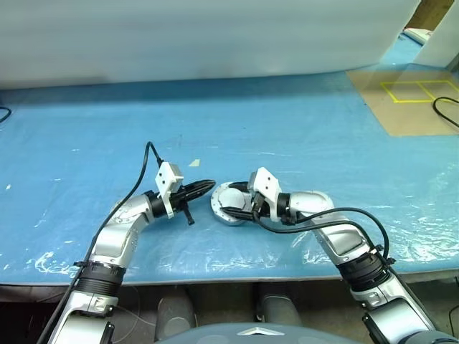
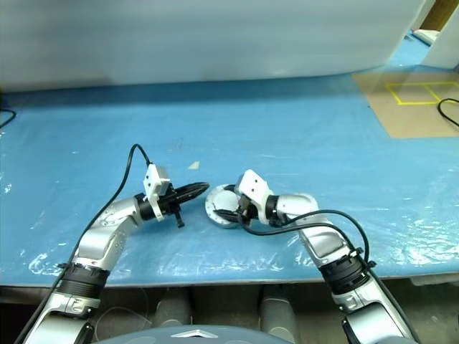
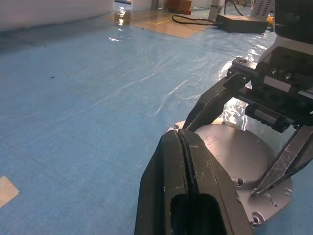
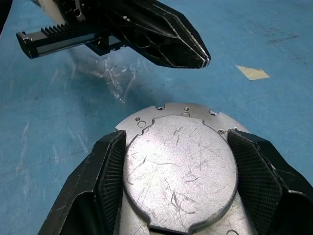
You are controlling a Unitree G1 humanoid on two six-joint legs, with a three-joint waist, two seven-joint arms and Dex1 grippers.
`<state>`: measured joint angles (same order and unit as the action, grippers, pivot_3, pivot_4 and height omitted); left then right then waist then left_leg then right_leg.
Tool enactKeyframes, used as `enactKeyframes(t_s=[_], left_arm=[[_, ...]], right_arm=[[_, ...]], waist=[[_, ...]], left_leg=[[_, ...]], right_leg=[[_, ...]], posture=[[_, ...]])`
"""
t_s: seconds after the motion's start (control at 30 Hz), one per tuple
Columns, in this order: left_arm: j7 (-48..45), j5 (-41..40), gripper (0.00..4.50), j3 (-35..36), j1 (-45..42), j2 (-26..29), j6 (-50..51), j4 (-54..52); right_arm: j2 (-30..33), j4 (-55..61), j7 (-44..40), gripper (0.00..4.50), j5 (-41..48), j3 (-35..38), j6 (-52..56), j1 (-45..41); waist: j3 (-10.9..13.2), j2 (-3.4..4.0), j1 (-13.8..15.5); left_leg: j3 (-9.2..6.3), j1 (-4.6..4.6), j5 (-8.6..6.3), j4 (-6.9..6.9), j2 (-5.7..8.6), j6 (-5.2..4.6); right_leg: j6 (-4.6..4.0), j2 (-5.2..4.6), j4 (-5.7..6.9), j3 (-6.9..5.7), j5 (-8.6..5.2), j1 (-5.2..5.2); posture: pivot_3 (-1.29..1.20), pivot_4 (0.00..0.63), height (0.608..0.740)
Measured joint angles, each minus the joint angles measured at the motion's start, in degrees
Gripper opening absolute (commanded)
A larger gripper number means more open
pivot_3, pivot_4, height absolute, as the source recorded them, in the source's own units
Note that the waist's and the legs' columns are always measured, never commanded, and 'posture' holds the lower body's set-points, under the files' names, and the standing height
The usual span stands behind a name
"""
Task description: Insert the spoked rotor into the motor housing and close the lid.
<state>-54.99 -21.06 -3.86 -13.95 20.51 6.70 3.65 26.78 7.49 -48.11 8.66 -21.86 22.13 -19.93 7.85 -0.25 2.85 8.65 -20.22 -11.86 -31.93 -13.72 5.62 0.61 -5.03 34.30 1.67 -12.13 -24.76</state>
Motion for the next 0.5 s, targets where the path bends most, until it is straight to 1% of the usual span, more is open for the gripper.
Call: enactKeyframes(t_s=[0.3, 0.5], left_arm=[[-0.97, 0.44, 0.00, -1.22, -0.03, 0.07, -0.01, 0.02], [-1.83, 4.27, 0.00, -5.39, -1.79, 0.88, 0.20, 1.53]], right_arm=[[0.61, 0.36, -0.08, 2.94, 0.01, -0.38, 1.16, -0.56], [0.59, 0.79, -0.02, 2.94, 0.06, -0.29, 2.65, -0.93]], waist=[[0.00, 0.00, 0.33], [0.00, 0.00, 0.36]], left_leg=[[0.01, 0.07, 0.00, 0.00, 0.01, -0.01], [0.02, 0.11, 0.00, 0.00, 0.01, 0.00]], right_leg=[[0.02, -0.03, 0.00, 0.00, -0.02, 0.08], [0.02, -0.03, 0.02, 0.01, -0.01, 0.10]], posture=[[0.00, 0.150, 0.740], [0.00, 0.150, 0.740]])
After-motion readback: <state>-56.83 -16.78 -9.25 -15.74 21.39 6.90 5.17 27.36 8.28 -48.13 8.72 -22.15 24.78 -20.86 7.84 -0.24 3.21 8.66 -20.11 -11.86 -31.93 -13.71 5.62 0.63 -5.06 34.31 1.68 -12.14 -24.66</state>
